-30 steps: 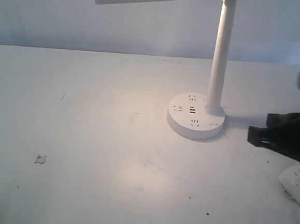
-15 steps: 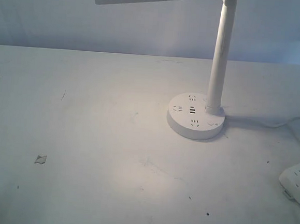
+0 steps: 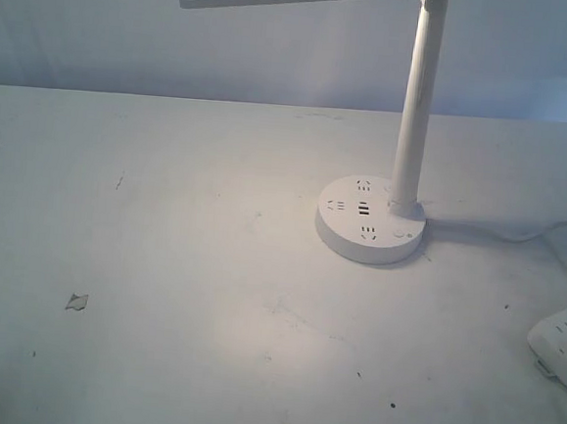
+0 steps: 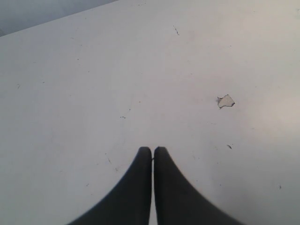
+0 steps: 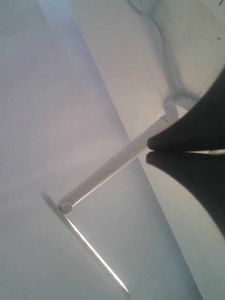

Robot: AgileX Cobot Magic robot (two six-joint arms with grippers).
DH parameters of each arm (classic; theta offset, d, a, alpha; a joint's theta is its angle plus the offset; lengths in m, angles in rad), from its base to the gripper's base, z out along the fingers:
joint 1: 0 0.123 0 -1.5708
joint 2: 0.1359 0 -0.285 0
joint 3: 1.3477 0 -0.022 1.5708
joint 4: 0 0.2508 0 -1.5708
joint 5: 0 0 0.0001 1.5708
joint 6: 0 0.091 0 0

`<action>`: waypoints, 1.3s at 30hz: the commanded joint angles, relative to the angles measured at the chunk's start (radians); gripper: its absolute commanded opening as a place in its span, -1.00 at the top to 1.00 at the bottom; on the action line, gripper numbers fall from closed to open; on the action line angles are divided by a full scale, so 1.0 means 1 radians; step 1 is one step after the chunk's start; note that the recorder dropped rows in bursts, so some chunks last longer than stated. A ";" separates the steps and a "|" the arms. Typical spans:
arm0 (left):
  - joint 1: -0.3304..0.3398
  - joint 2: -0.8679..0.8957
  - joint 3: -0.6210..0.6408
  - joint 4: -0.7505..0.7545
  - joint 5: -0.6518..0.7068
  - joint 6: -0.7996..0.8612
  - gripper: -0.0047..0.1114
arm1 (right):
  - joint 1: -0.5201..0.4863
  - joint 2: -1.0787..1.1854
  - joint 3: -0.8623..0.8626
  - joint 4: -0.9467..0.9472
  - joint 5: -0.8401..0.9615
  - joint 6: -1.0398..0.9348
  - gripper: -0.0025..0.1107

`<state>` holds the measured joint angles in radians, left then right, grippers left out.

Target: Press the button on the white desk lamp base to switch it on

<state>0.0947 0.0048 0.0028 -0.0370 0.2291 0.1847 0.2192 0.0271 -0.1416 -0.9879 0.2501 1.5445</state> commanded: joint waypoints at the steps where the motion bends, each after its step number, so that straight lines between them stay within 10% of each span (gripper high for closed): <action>1: 0.002 -0.005 -0.003 -0.005 -0.004 -0.001 0.90 | 0.002 -0.003 0.006 -0.002 -0.007 0.003 0.96; 20: 0.002 -0.005 -0.003 -0.005 -0.004 -0.001 0.90 | -0.267 -0.027 0.006 -0.002 -0.001 0.003 0.96; 39: 0.002 -0.005 -0.003 -0.005 -0.004 -0.001 0.90 | -0.280 -0.027 0.006 -0.002 0.003 0.003 0.96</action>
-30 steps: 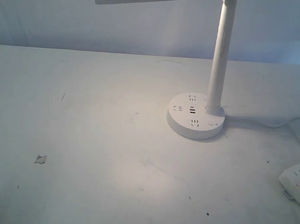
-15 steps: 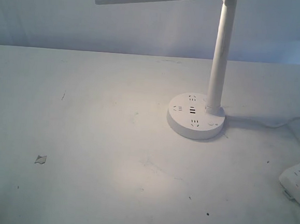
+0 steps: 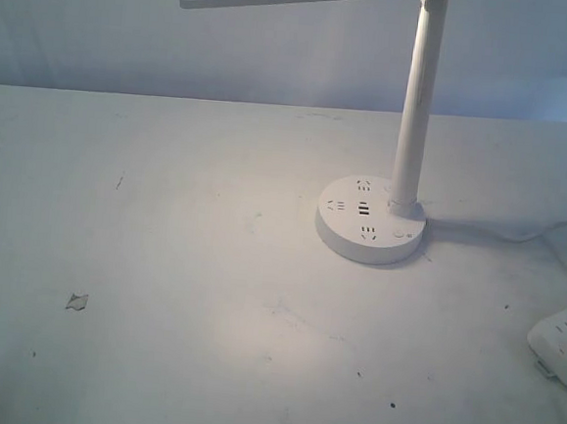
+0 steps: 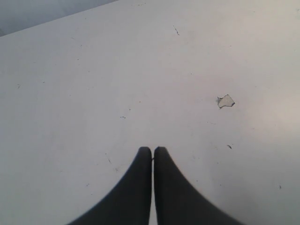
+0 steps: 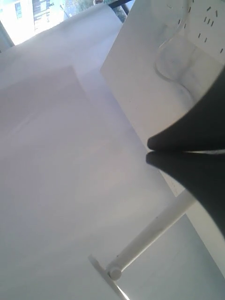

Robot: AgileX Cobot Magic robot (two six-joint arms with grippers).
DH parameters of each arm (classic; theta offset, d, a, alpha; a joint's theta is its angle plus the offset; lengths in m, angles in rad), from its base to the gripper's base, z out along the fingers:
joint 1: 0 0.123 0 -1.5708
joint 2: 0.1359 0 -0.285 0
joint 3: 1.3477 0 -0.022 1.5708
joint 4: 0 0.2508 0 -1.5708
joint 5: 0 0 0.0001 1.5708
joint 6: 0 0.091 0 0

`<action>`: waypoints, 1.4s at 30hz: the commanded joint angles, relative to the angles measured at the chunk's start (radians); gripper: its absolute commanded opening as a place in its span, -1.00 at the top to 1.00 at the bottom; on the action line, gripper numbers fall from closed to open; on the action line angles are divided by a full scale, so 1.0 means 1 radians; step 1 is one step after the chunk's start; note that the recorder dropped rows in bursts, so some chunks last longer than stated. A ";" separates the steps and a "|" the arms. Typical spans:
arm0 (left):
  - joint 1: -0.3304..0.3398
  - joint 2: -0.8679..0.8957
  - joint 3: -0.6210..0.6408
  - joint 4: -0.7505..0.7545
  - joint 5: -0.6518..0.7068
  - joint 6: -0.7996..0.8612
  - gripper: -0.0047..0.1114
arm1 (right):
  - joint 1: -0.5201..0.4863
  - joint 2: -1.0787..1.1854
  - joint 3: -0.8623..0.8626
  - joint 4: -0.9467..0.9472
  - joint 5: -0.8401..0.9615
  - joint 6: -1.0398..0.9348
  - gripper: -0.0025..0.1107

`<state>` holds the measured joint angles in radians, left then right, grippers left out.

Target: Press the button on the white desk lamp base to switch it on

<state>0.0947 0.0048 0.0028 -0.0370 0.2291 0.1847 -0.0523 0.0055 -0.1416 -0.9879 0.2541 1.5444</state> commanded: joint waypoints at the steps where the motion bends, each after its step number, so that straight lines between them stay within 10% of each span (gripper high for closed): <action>1: 0.002 -0.005 -0.003 -0.005 -0.004 -0.001 0.90 | -0.008 -0.005 0.006 -0.002 -0.001 0.015 0.96; 16: 0.002 -0.005 -0.003 -0.005 -0.004 -0.001 0.90 | -0.008 -0.005 0.142 -0.337 -0.135 0.031 0.96; 32: 0.002 -0.005 -0.003 -0.005 -0.004 -0.001 0.90 | -0.008 -0.005 0.142 -0.269 -0.215 0.024 0.96; 36: 0.002 -0.005 -0.003 -0.005 -0.004 -0.001 0.90 | -0.008 -0.005 0.142 0.077 -0.098 -0.239 0.96; 42: 0.002 -0.005 -0.003 -0.005 -0.004 -0.001 0.90 | -0.006 -0.005 0.142 0.086 -0.126 -0.600 0.96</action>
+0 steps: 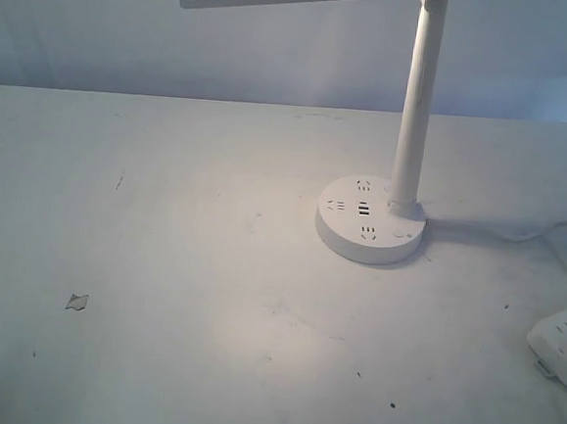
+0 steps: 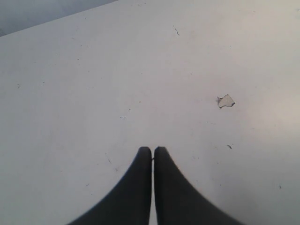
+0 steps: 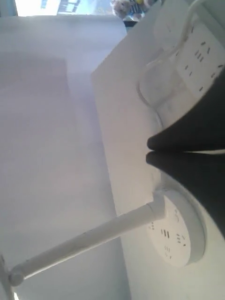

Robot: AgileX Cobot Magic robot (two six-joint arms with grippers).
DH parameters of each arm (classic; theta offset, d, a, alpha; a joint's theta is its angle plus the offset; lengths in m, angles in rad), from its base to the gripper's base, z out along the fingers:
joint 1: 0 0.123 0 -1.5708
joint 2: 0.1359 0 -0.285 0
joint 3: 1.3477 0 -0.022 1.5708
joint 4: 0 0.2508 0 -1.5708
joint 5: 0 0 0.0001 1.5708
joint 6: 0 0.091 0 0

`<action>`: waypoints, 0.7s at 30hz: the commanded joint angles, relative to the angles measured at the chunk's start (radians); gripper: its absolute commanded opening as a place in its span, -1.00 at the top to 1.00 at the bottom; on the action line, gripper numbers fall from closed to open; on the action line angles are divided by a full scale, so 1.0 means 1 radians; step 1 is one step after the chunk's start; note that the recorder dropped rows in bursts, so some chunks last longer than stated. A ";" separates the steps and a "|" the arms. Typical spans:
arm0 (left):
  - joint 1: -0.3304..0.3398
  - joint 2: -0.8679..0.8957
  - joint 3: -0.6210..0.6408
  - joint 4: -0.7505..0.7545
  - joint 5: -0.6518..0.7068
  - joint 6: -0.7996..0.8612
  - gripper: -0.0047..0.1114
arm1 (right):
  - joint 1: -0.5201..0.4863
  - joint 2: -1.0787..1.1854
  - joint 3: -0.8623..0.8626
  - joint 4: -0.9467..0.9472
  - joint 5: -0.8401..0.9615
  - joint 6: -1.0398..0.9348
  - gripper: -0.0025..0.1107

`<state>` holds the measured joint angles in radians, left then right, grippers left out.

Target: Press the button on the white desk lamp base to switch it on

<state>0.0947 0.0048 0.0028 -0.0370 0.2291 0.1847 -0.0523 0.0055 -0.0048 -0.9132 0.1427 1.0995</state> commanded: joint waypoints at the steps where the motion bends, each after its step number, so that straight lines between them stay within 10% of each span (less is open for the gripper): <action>1: 0.002 -0.005 -0.003 -0.005 -0.004 -0.001 0.90 | -0.006 -0.005 0.005 0.011 -0.015 -0.188 0.96; 9: 0.002 -0.005 -0.003 -0.005 -0.004 -0.001 0.90 | -0.006 -0.005 0.005 0.199 0.267 -0.350 0.96; 21: 0.002 -0.005 -0.003 -0.005 -0.004 -0.001 0.90 | -0.006 -0.005 0.005 0.410 0.217 -0.571 0.96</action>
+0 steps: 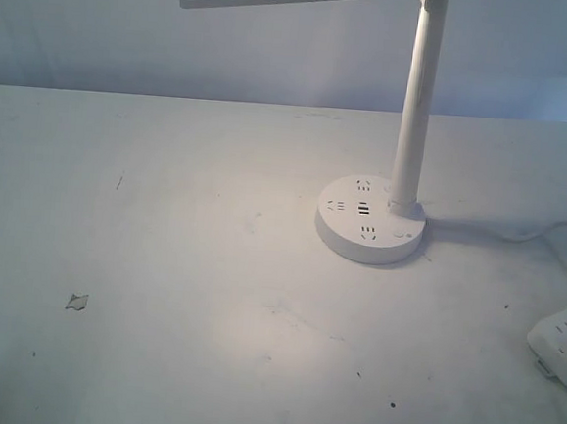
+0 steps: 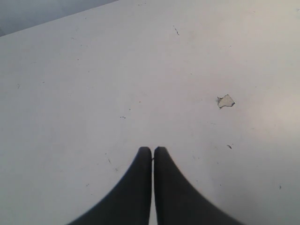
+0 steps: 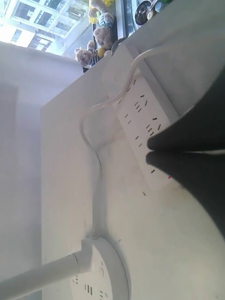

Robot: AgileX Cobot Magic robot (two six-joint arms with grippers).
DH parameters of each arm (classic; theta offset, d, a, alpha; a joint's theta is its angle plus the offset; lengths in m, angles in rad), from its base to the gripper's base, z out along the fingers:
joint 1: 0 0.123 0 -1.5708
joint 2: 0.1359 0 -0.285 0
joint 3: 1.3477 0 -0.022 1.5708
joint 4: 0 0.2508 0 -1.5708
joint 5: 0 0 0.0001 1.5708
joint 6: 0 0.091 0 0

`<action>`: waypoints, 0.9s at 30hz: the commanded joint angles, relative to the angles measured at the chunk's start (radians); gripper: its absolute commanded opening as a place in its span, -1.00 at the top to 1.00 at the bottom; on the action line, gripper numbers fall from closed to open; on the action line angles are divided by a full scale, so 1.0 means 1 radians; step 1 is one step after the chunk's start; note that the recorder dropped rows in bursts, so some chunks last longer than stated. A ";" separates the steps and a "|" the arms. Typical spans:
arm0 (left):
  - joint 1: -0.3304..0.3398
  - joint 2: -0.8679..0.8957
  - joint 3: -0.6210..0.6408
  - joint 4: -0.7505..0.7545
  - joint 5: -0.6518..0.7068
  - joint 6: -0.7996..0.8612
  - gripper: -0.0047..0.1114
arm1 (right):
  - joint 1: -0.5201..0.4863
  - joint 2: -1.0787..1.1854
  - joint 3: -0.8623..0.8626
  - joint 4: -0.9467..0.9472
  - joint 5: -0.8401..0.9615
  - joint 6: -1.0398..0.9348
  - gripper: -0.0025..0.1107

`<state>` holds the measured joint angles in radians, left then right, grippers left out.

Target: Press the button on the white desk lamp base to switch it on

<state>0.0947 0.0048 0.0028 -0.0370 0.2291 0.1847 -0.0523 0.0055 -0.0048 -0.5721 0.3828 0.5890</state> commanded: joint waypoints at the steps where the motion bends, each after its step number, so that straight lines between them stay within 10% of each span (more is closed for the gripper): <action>1: 0.002 -0.005 -0.003 -0.005 -0.004 -0.001 0.90 | -0.006 -0.005 0.005 0.095 -0.028 -0.094 0.96; 7: 0.002 -0.005 -0.003 -0.005 -0.004 -0.001 0.90 | -0.006 -0.005 0.005 0.451 -0.039 -0.568 0.96; 27: 0.002 -0.005 -0.003 -0.005 -0.004 -0.001 0.90 | -0.008 -0.005 0.005 0.448 -0.035 -0.481 0.96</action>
<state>0.0947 0.0048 0.0028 -0.0370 0.2291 0.1847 -0.0523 0.0055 -0.0048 -0.1283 0.3472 0.1040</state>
